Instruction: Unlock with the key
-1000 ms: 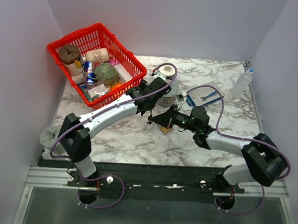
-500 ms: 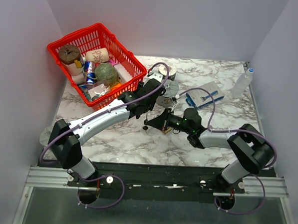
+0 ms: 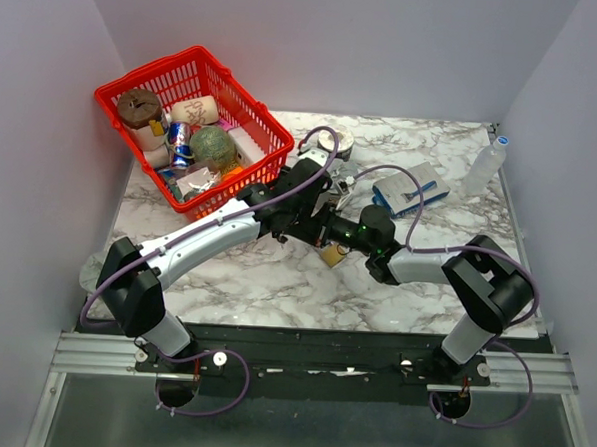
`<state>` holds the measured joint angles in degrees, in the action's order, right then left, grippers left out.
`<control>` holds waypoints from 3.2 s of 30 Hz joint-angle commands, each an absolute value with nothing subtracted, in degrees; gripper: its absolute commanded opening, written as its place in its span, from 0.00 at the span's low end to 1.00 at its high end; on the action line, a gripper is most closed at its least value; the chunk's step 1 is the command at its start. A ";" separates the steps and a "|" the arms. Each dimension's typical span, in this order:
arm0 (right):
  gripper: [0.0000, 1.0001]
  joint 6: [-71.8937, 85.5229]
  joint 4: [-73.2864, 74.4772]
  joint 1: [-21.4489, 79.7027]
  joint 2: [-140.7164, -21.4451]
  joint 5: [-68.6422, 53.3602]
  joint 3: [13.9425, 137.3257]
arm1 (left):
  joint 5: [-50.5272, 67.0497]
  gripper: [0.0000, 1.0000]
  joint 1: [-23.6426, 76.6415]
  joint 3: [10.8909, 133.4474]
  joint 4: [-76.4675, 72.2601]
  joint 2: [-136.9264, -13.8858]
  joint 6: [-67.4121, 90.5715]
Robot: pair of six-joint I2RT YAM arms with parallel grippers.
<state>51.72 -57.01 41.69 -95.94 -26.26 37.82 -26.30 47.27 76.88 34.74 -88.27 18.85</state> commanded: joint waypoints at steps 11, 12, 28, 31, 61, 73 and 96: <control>0.01 52.38 -60.03 42.01 -97.91 -20.04 39.46 | -25.75 0.00 47.29 76.20 32.34 -86.66 19.42; 0.01 52.38 -59.94 42.01 -97.91 -19.78 39.38 | -25.84 0.00 47.29 76.20 32.34 -86.66 19.34; 0.01 54.05 -59.33 41.84 -98.17 -15.57 39.03 | -25.75 0.00 47.29 75.94 32.26 -86.48 19.51; 0.01 54.75 -58.98 41.84 -97.30 -12.85 38.67 | -26.45 0.00 47.29 75.94 32.34 -86.75 19.60; 0.01 57.48 -55.20 39.11 -93.25 -4.31 40.96 | -26.37 0.00 48.52 74.71 31.82 -87.63 19.34; 0.01 58.27 -57.04 36.83 -91.32 -2.73 41.40 | -25.67 0.00 49.22 74.44 31.73 -88.24 19.77; 0.01 54.14 -57.31 33.40 -87.54 -0.26 44.21 | -24.08 0.00 50.19 74.27 31.73 -89.21 20.39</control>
